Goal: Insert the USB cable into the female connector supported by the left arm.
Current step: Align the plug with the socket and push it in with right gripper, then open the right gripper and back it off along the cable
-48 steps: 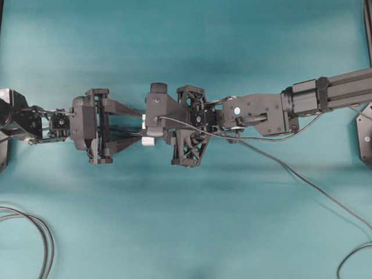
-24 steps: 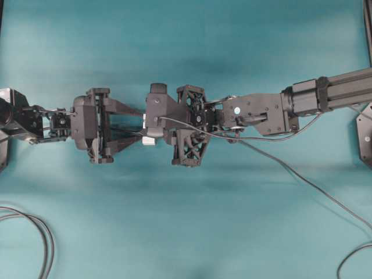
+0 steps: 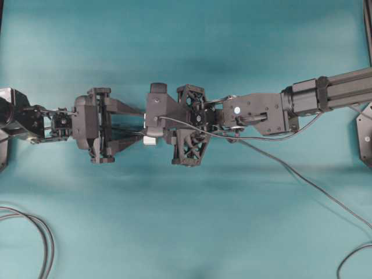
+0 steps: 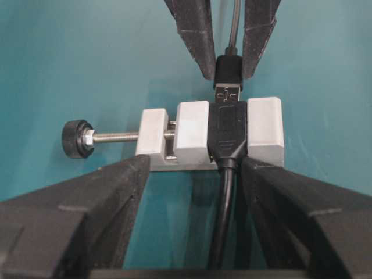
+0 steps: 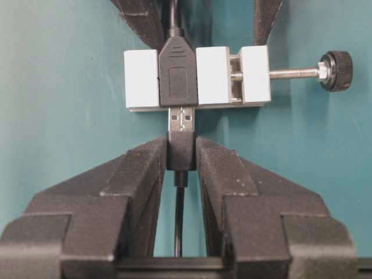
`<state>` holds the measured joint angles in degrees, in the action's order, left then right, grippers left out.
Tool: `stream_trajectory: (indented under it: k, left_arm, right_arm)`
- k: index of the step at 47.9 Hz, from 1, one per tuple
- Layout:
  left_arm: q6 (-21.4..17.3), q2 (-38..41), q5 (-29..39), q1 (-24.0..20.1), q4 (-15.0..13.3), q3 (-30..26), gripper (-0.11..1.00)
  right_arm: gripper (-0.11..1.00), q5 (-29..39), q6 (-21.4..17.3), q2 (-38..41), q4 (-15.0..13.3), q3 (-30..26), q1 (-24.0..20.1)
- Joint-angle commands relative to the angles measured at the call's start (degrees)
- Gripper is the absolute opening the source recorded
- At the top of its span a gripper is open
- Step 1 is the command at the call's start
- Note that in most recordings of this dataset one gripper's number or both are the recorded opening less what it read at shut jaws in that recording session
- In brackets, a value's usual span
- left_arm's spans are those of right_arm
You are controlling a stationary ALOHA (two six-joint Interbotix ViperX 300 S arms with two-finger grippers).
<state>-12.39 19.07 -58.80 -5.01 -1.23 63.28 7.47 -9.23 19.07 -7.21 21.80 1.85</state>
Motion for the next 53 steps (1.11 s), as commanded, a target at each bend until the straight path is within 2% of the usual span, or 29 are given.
stream_trajectory:
  k: [1, 9, 18, 53]
  left_arm:
    - [-0.8, -1.2, -0.2, 0.2, -0.1, -1.7, 0.75]
    - [-0.9, -1.2, -0.2, 0.2, -0.1, -2.5, 0.75]
    - [-2.6, -1.2, -0.2, 0.2, -0.1, -3.0, 0.75]
    - [-3.1, -1.3, -0.2, 0.1, -0.1, -4.2, 0.75]
  right_arm:
    - [0.22, -1.5, 0.0, -1.8, -0.2, -2.1, -0.2]
    - [0.22, -1.5, 0.0, -1.8, -0.2, -2.1, -0.4]
    - [0.22, -1.5, 0.0, -1.8, -0.2, -2.0, -0.6]
    - [0.22, -3.3, 0.1, -1.4, -0.2, -1.7, -1.1]
